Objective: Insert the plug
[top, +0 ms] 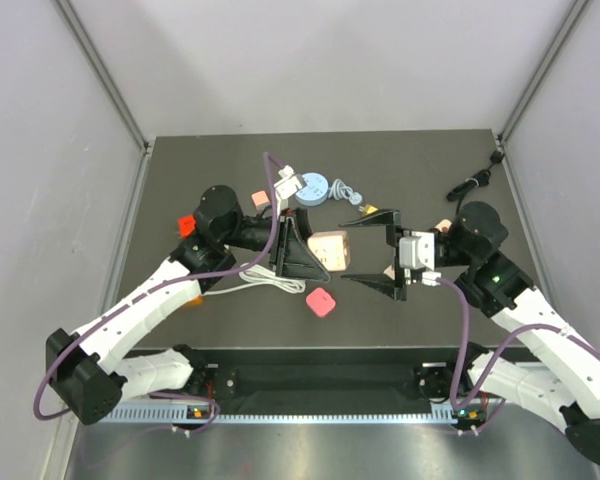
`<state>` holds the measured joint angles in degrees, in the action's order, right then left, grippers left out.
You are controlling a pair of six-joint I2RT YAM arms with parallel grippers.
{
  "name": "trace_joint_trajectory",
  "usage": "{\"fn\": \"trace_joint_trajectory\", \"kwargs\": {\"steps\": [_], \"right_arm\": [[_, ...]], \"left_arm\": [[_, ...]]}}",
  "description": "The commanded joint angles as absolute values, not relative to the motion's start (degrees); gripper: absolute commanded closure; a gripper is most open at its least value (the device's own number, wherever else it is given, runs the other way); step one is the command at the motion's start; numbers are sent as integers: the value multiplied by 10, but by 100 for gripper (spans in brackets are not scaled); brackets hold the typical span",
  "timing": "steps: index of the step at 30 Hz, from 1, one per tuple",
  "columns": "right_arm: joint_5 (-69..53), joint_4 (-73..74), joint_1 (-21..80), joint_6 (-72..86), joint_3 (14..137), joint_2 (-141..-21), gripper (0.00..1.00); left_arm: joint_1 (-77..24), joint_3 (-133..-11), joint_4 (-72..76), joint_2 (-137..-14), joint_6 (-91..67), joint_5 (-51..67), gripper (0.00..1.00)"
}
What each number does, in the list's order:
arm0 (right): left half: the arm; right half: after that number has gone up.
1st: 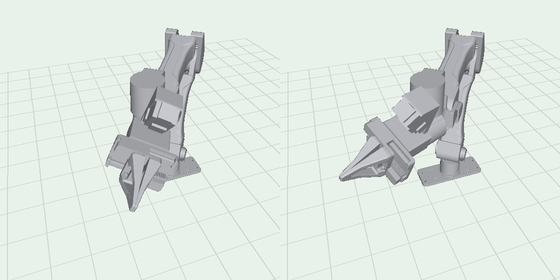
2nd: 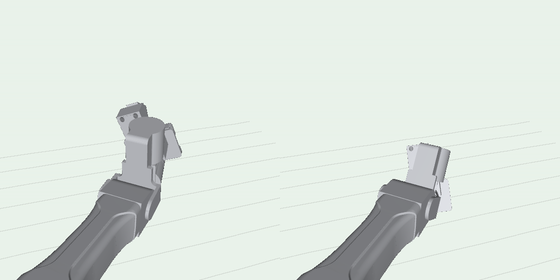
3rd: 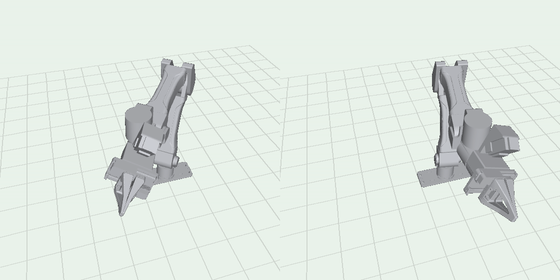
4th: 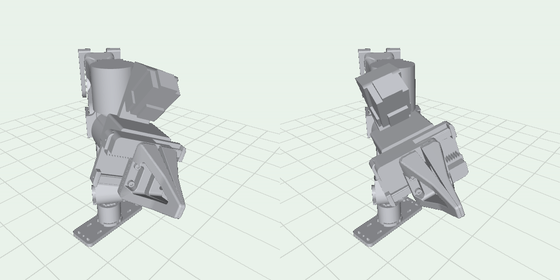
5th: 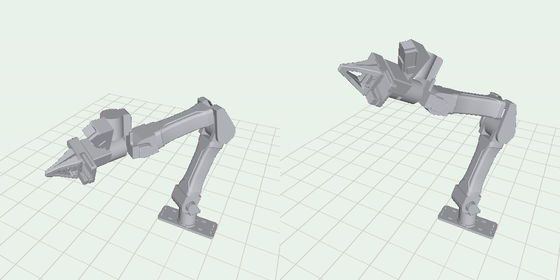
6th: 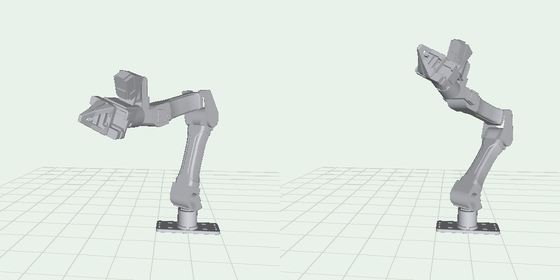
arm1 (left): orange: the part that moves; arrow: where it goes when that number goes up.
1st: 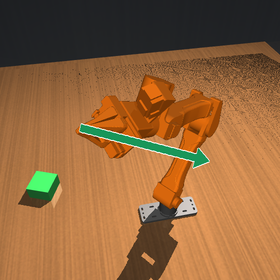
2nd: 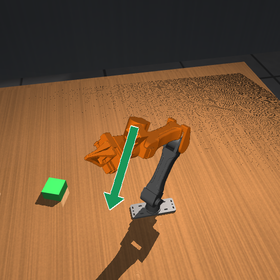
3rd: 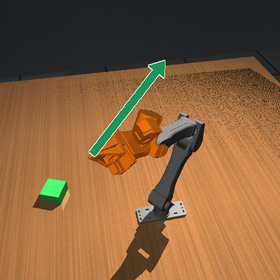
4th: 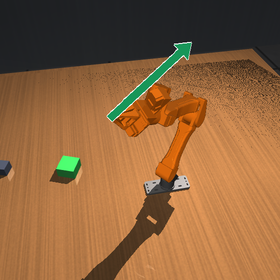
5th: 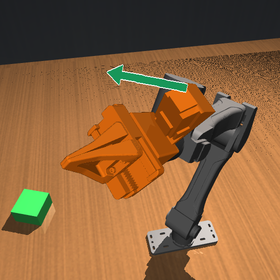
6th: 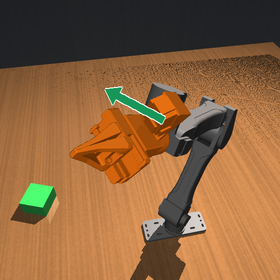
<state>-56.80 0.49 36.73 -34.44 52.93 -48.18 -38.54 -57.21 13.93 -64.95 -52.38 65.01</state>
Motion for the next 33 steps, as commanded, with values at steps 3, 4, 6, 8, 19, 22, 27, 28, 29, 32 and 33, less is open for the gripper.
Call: {"fn": "trace_joint_trajectory", "kwargs": {"steps": [3,4,6,8,19,22,27,28,29,32,33], "right_arm": [[-574,-2,393,-385,571,-504,12],[-574,-2,397,-386,573,-510,12],[-576,-2,402,-389,579,-514,13],[-579,-2,406,-390,583,-519,14],[-611,18,413,-386,579,-527,37],[-603,-21,413,-356,563,-522,73],[-567,-112,413,-273,536,-508,100],[-551,-100,413,-257,540,-510,100],[-531,-77,412,-257,547,-514,100],[-429,114,399,-273,626,-547,100],[-398,173,375,-276,650,-561,100]], "left_arm": [[-384,-566,192,-649,-526,664,100],[-384,-565,192,-650,-526,664,100],[-384,-564,192,-650,-526,665,100],[-384,-564,190,-654,-524,668,100],[-384,-550,197,-670,-527,669,100],[-384,-551,199,-675,-531,667,96],[-383,-554,177,-673,-516,655,1],[-382,-561,158,-668,-505,643,1],[-381,-567,135,-666,-471,635,2],[-374,-600,-7,-656,-364,589,2],[-372,-605,-51,-652,-340,573,1]]}}
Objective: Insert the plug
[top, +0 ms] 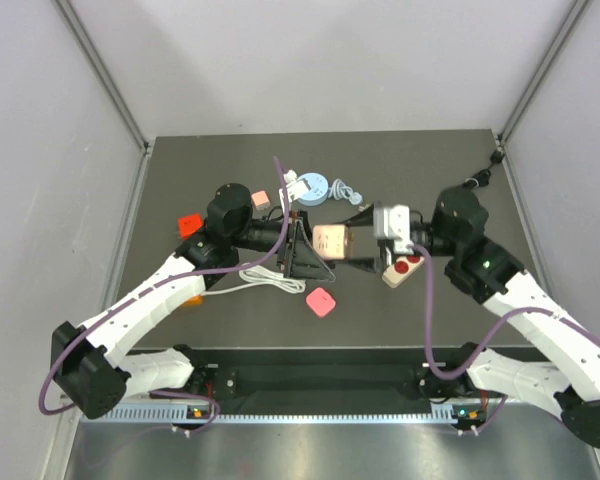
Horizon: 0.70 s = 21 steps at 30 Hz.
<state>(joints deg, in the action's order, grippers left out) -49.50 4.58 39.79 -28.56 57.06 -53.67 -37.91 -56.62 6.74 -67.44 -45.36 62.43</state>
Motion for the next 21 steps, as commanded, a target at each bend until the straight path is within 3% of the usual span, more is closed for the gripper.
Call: {"fn": "trace_joint_trajectory", "kwargs": {"steps": [1,5,9,12,21], "right_arm": [[-378,256,364,-274,693,-582,100],[-248,374,350,-279,731,-593,100],[-120,500,268,-274,768,-659,100],[-90,515,202,-272,753,-704,100],[-45,610,58,-278,867,-912,100]], "left_arm": [[-369,-600,-106,-644,-318,550,1],[-352,-560,-200,-629,-244,409,1],[-330,-549,-257,-633,-221,261,1],[-330,-545,-268,-625,-193,218,1],[-331,-486,-241,-590,-143,163,2]]}}
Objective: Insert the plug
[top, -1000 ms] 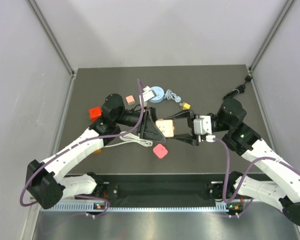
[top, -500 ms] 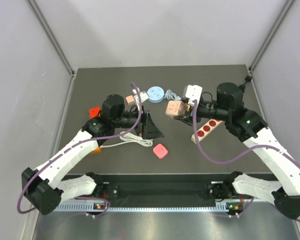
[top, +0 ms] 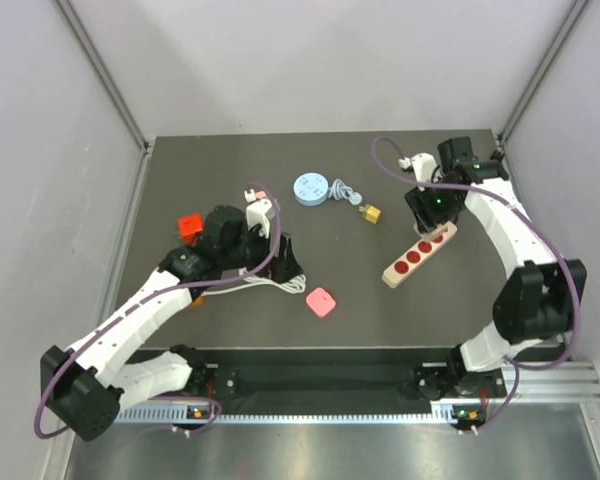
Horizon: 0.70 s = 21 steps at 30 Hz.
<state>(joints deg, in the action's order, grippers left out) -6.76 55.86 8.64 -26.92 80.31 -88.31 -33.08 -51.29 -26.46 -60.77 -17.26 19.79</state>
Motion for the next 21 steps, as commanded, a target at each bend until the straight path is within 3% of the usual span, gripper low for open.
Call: {"fn": "trace_joint_trajectory", "kwargs": {"steps": [1,9,21], "right_arm": [[-44,613,51,-286,874,-924,100],[-73,640,39,-333,904,-997,100],[-159,653,39,-374,862,-1012,100]], "left_arm": [[-332,-477,-233,-589,-148,170,2],[-331,-475,-238,-614,-142,192,3],[-331,-474,-244,-606,-133,154,3]]}}
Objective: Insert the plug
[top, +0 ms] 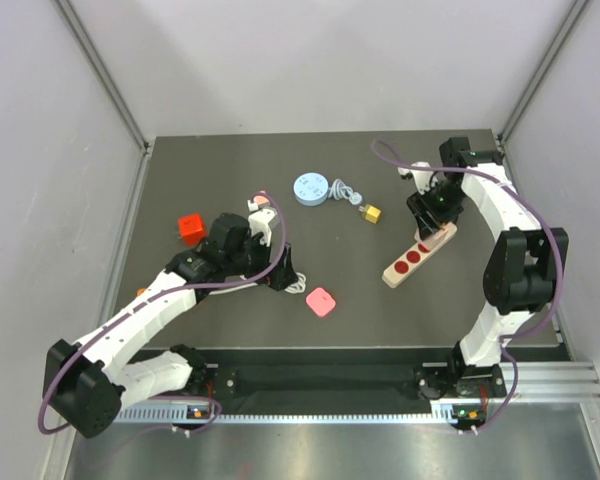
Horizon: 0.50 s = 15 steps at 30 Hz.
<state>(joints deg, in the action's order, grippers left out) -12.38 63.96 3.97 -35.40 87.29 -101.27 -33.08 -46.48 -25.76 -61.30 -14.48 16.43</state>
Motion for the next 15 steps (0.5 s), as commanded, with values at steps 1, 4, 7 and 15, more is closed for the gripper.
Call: {"fn": "trace_joint_trajectory", "kwargs": {"steps": [1,4,7,15], "right_arm": [[-161,653,39,-378,859,-1011,100],[-157,646,38,-383,847,-1009,100],[-149,640,37,-387,838,-1014,100],[-129,617,36,-399,838,-1033,100]], "left_arm": [[-331,-475,-247,-606,-132,153,3],[-331,-472,-248,-605,-132,149,4],[-331,-471,-248,-603,-131,148,3],[-332,-472,-246,-605,-130,150,3]]}}
